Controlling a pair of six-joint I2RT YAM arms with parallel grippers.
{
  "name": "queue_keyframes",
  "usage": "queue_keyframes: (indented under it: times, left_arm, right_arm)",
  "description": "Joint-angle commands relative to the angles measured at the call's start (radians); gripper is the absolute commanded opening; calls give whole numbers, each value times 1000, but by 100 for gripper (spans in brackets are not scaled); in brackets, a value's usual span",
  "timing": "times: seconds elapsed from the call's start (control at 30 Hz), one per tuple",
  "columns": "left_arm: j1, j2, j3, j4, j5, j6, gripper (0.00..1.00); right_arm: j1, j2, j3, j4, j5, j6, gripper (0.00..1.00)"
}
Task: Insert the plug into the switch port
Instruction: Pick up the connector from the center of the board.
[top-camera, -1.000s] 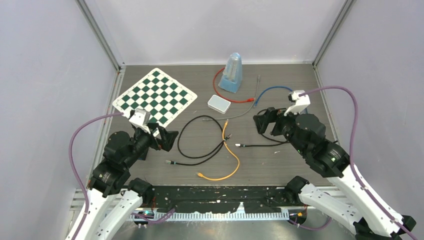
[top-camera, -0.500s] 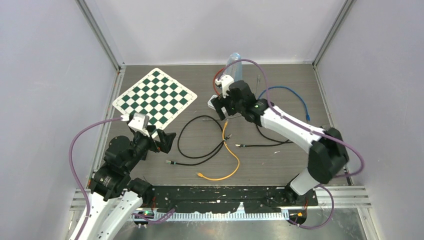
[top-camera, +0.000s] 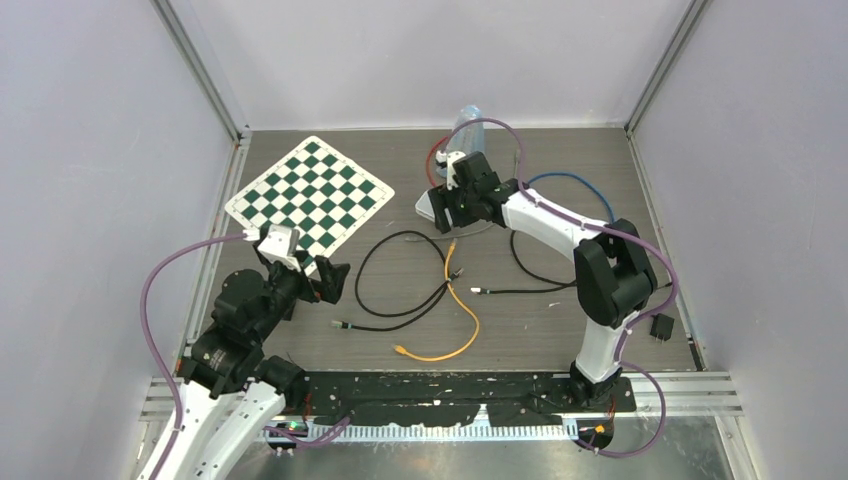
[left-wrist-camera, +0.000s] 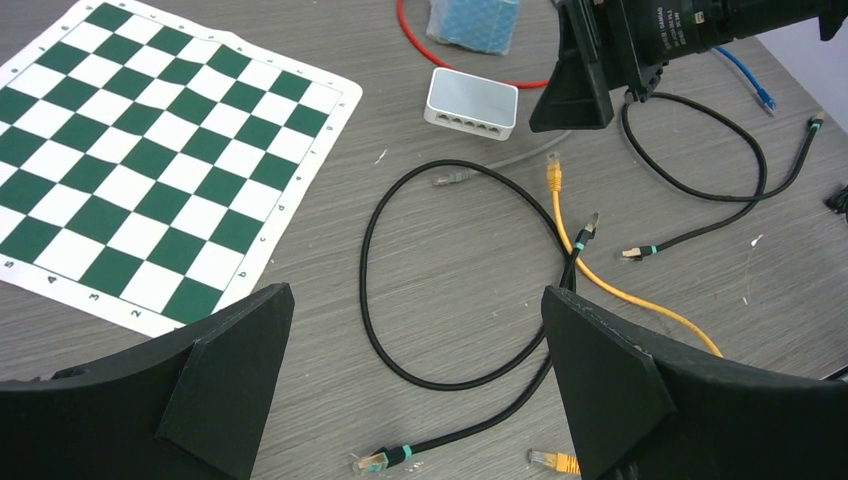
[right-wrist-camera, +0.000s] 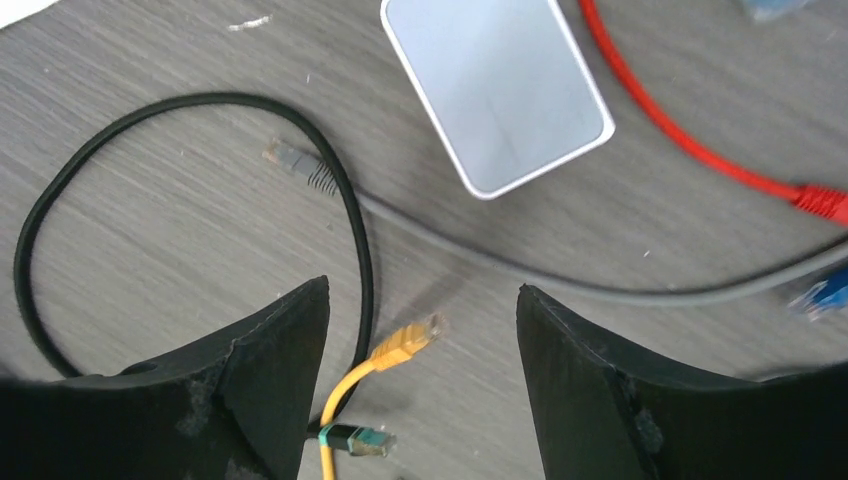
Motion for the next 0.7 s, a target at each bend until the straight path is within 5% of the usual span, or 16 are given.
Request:
queue_keyframes:
  times: [0.0, 0.27, 0.67]
  left_arm:
    - [3, 25, 8, 46, -6, 18, 99]
    - [4, 31, 10, 42, -45, 10, 99]
    - [4, 32, -17, 74, 84, 47, 97]
  right_arm:
    - [1, -64, -52, -29, -43, 149, 74]
    - [-1, -86, -172, 49, 131, 384, 70]
    - [-23, -66, -266, 245, -15, 473, 55]
